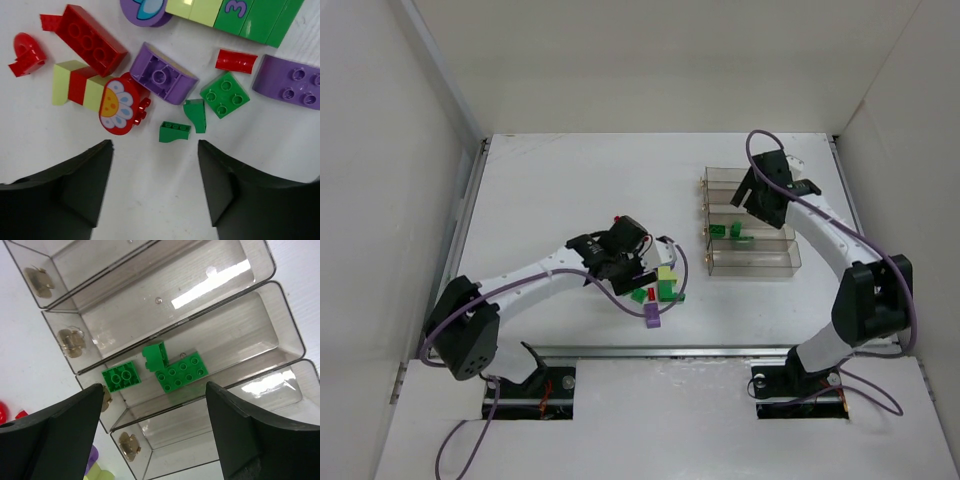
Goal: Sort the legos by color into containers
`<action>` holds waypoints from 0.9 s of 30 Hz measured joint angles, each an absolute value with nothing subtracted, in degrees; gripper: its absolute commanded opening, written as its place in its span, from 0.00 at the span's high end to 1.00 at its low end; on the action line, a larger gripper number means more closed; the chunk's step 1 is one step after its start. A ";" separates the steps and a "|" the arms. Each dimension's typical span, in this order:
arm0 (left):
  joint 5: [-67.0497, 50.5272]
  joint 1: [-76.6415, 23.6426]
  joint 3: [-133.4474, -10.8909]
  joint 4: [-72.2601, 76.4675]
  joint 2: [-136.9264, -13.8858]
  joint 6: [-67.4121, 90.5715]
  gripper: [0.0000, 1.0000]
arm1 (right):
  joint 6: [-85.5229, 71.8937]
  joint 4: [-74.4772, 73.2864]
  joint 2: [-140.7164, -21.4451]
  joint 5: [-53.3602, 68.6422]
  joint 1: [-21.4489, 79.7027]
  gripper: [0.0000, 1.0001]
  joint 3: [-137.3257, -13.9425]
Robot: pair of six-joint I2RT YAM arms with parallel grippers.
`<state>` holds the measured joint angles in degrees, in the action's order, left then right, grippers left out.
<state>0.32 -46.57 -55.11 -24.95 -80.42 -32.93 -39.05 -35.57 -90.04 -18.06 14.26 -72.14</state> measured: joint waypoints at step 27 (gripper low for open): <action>1.61 -47.75 -44.01 -16.05 -85.65 -54.59 0.55 | -34.89 -33.82 -84.23 -18.59 15.84 0.12 -67.40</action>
<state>1.61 -47.75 -44.01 -16.05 -85.65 -54.59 -34.89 -33.82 -84.23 -18.59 15.84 -67.40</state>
